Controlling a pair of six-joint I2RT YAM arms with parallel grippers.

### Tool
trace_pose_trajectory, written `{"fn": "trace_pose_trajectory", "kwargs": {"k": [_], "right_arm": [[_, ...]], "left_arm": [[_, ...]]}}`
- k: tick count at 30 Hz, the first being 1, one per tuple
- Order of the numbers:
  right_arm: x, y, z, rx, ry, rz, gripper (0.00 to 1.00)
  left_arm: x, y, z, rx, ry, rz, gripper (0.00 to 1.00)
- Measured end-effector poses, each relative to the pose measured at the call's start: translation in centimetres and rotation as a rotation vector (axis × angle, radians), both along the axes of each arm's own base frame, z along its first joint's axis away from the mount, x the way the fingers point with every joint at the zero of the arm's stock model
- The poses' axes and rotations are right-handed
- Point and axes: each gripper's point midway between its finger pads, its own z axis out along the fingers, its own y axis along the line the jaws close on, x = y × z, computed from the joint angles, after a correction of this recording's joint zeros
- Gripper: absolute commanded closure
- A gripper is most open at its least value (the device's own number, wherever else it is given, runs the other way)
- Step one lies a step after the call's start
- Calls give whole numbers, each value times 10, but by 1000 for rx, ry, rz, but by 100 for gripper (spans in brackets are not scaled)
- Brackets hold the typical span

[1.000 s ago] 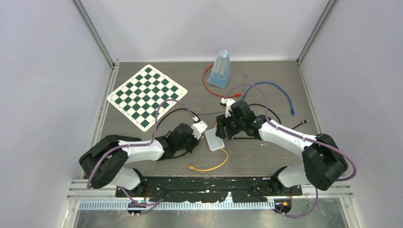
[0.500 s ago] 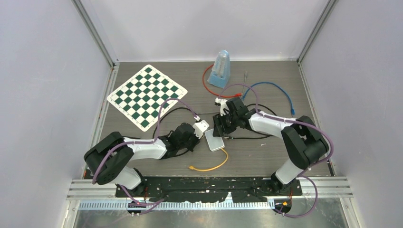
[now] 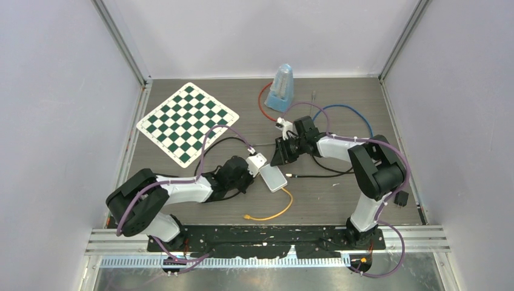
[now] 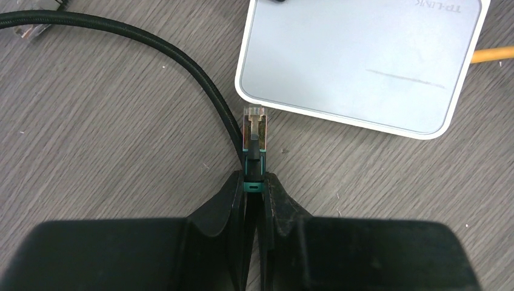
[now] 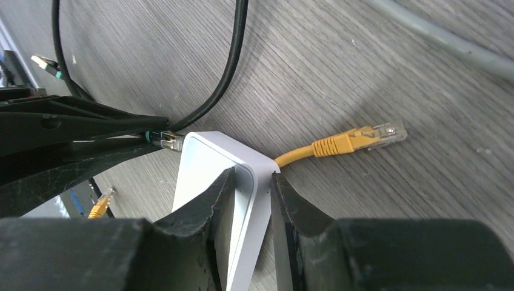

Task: Insert the plug into the switch port
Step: Place the switch port at the center of the board.

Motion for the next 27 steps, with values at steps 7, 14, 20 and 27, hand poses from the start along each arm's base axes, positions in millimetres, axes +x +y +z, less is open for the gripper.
{"fn": "trace_pose_trajectory", "kwargs": {"k": [7, 14, 20, 27], "right_arm": [[3, 6, -1, 59, 11, 27, 69], [2, 7, -2, 81, 5, 33, 69], [2, 6, -2, 88, 7, 30, 68], [1, 5, -3, 93, 13, 26, 68]], "left_arm": [[-4, 2, 1, 15, 23, -2, 100], [-11, 8, 0, 42, 75, 10, 100], [-16, 11, 4, 47, 106, 23, 100], [-14, -1, 11, 17, 127, 17, 100]]}}
